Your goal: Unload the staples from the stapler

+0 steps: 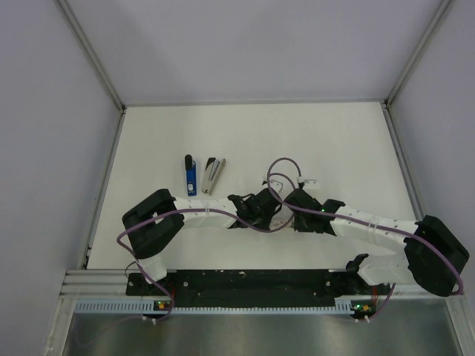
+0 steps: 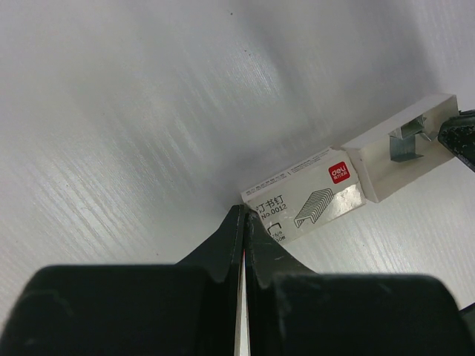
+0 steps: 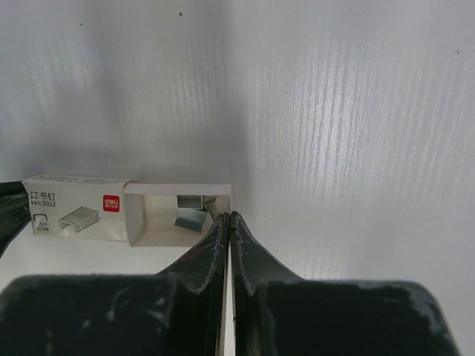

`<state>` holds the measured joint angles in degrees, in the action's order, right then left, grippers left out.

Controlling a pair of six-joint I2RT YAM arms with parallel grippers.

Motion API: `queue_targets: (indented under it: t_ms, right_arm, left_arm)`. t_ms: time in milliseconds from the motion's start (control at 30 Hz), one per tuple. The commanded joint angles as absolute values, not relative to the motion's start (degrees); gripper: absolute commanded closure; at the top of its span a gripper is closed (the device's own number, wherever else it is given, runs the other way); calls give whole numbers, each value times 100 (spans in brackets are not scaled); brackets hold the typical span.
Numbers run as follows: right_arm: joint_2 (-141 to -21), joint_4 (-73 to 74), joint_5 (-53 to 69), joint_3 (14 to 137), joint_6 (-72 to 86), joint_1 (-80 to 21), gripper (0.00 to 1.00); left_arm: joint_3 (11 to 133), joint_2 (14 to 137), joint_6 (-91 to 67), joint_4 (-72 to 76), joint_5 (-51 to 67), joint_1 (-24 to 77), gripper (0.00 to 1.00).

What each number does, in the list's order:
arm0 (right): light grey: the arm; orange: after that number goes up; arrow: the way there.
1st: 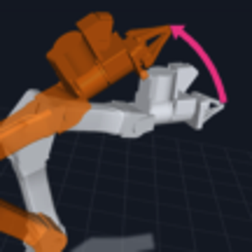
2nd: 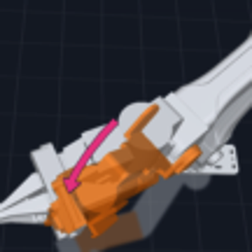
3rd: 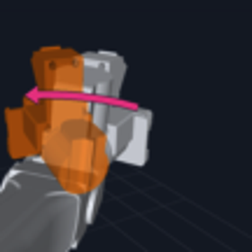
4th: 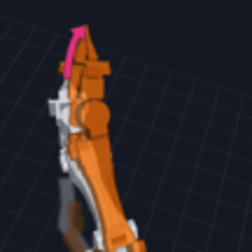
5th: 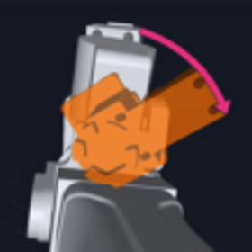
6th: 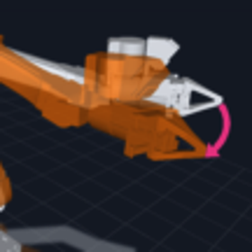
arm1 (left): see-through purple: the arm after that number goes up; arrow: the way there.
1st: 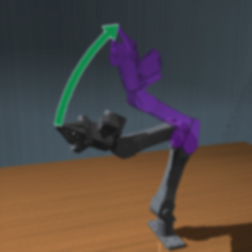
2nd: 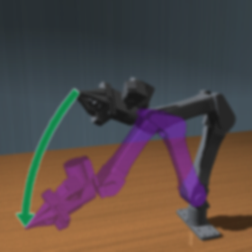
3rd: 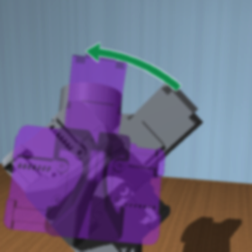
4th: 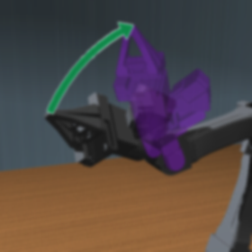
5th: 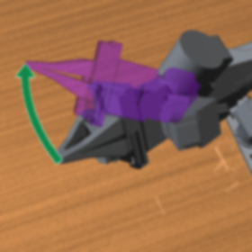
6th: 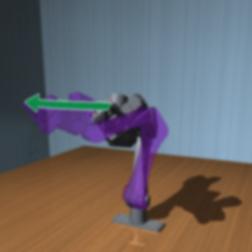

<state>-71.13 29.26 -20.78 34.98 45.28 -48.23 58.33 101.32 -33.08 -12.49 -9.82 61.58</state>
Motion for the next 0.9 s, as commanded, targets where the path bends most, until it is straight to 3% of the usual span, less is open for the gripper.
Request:
queue_targets:
  t_ms: [0,867]
  right_arm:
    - [-7225,2979,-2347,3727,4649,-4939,100]
    - [-7603,3094,-2514,4034,4799,-5185,100]
  left_arm:
    - [5968,10081,-3349,-1213,-923,6144,97]
    - [5968,10063,-3340,-1160,-853,6144,97]
